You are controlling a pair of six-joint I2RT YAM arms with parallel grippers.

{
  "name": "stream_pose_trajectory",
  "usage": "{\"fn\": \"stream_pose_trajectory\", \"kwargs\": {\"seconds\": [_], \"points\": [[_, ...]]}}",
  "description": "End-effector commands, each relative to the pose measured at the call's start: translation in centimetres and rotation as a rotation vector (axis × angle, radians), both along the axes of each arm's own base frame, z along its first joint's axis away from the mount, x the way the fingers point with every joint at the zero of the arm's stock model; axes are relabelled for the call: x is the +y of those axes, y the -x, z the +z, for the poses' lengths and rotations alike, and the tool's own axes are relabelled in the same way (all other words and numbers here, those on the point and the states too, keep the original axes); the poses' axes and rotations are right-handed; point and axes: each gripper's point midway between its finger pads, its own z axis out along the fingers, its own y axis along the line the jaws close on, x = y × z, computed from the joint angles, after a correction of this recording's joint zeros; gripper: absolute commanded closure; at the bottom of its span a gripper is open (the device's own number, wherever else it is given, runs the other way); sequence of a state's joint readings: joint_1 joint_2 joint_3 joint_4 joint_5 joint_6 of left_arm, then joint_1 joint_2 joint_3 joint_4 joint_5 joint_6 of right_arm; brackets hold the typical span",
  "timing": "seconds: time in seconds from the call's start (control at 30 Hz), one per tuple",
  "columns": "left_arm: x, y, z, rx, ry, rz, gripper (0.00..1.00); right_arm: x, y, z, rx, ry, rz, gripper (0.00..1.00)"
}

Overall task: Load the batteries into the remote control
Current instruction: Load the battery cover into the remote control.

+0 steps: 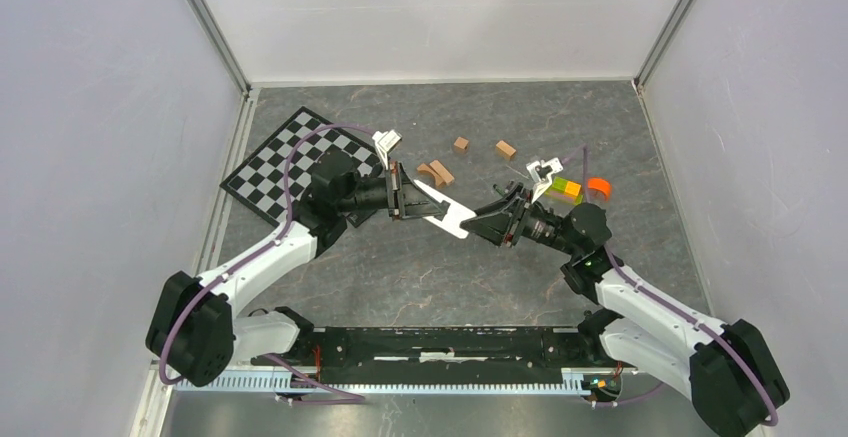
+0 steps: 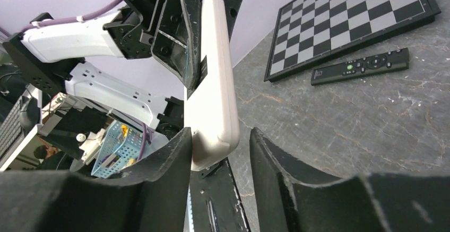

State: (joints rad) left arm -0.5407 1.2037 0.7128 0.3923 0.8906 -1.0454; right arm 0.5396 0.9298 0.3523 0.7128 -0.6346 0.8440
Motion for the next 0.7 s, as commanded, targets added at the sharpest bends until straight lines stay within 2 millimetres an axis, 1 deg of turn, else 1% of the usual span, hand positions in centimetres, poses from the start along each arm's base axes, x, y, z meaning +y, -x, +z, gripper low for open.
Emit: {"fn": "stream_pose_trajectory", "kwargs": {"seconds": [0.0,0.1,0.2,0.4,0.53,0.6,0.67], "points": [[0.0,0.6,2.2,-0.026,0.073,-0.037,0.98,-0.2,-0.7,1.6,-0.01,-0.092,-0.035,0.56],[0.0,1.1,2.6,-0.04,0.09,-0.056,0.98,0.2,-0.8,1.3,-0.002,-0.084,-0.015,0.6],[-0.2,1.7,2.8,-0.056,0.104,-0.091,0.98,0.9,-0.9,0.9,0.007,-0.074,0.0,0.61],[-1.2,2.8,2.4,-0.083,0.1,-0.143,0.98,3.2,-0.8,1.6,0.007,-0.096,0.036,0.64],[-1.3,3.5,2.8,-0.117,0.111,-0.165,0.98,3.6,-0.8,2.3,0.021,-0.151,0.043,0.67],[-1.3,3.4,2.6,-0.124,0.093,-0.157,0.98,3.7,-0.9,2.4,0.022,-0.156,0.041,0.67],[-1.2,3.1,2.3,-0.127,0.068,-0.142,0.98,3.5,-0.9,2.3,0.017,-0.154,0.037,0.65]]}}
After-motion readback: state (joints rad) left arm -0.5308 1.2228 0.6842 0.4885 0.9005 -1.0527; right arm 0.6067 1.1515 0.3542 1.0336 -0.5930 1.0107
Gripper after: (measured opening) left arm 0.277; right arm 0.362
